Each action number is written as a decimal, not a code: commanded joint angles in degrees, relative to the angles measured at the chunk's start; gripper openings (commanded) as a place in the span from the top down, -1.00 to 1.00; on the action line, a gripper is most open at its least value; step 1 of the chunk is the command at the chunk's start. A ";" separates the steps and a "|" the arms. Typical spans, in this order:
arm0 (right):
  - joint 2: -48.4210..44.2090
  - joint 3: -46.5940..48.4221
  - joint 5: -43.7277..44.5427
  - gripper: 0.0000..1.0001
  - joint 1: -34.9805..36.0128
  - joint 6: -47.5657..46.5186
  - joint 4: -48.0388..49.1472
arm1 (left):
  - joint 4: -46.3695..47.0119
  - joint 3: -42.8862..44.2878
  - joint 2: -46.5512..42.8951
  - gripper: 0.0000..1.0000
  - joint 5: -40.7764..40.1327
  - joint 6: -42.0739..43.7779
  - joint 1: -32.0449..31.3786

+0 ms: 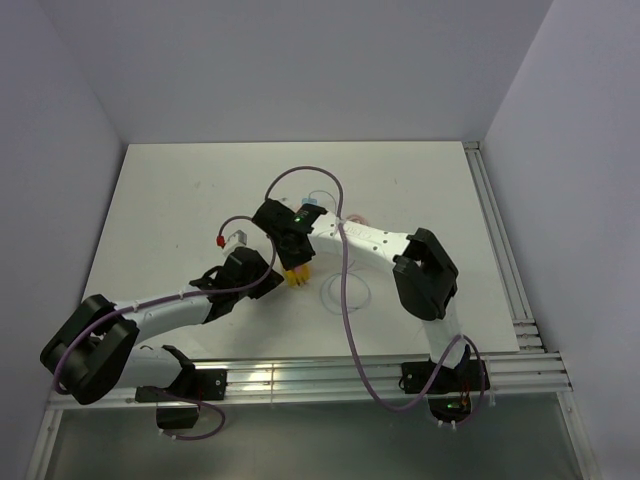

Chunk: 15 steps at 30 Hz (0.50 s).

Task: Insert the plug

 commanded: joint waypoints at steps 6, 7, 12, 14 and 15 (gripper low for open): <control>2.11 4.53 0.95 1.00 0.13 0.13 -2.57 | 2.64 1.25 1.43 0.33 -0.36 0.86 -0.18; 2.72 4.89 0.86 1.00 0.13 0.13 -3.10 | 2.81 1.25 1.70 0.33 -0.45 0.86 -0.18; 4.30 6.21 -1.07 1.00 -0.31 -0.31 -4.24 | 4.22 1.25 3.10 0.33 -0.27 0.51 -0.18; 4.92 6.56 -0.81 1.00 -0.40 -0.49 -4.95 | 4.83 0.99 3.28 0.34 -0.19 0.33 -0.18; 5.18 6.56 -0.90 1.00 -0.49 -0.40 -5.12 | 5.27 0.81 3.11 0.34 -0.36 0.24 -0.18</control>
